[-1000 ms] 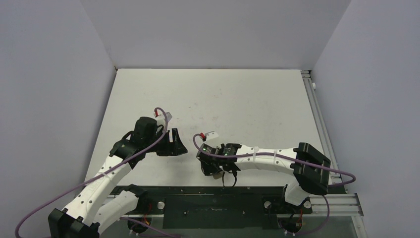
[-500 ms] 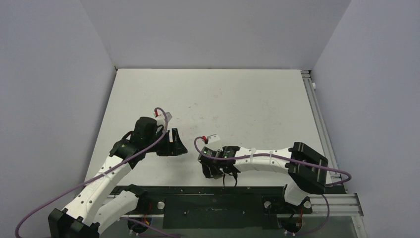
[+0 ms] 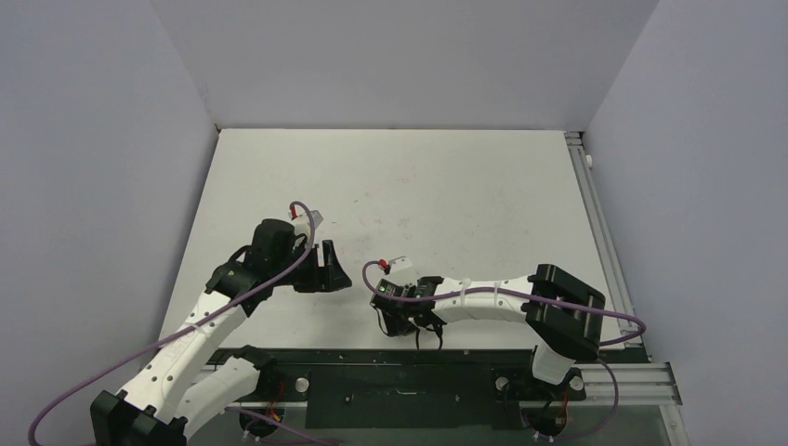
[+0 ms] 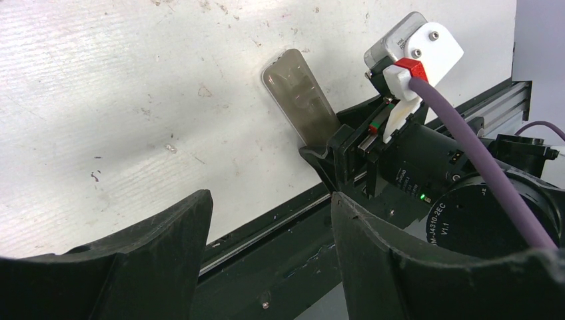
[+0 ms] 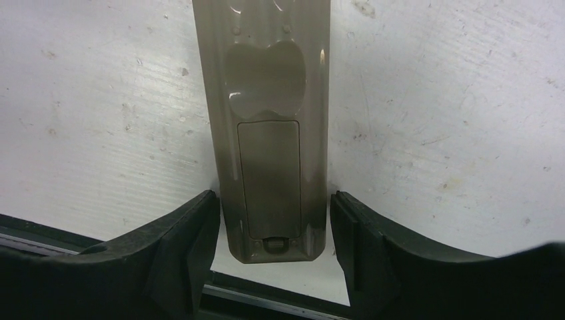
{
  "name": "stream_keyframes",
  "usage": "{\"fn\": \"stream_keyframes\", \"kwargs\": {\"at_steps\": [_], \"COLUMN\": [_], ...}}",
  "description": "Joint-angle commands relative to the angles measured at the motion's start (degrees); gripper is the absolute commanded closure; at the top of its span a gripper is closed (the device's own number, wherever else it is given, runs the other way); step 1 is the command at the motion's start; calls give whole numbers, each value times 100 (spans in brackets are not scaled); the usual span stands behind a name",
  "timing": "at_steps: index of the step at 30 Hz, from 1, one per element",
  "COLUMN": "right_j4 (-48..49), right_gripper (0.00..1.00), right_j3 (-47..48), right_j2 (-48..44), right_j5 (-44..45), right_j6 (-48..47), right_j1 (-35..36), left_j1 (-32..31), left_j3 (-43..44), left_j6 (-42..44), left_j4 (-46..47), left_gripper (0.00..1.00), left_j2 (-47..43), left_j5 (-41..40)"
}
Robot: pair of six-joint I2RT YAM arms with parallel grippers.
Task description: Load the batteries into the remote control
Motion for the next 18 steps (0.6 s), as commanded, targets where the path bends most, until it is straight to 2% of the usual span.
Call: {"fn": "stream_keyframes", "kwargs": {"at_steps": [1, 7, 13, 18], "right_j4": [117, 68, -64, -67], "right_gripper": [40, 49, 67, 77], "right_j3": [-60, -73, -10, 68], "right_j2": [71, 101, 99, 100], "right_j5": [86, 115, 191, 97], "right_j6": [38, -7, -58, -50], "right_j1": [20, 22, 26, 22], "left_j1": [34, 34, 34, 34], "left_j3": [12, 13, 13, 13], "left_j6": [-10, -22, -40, -62], "left_j4": [218, 200, 202, 200], "left_gripper": [37, 37, 37, 37], "left_j2": [-7, 34, 56, 73], "left_j5": [-9, -34, -79, -91]}}
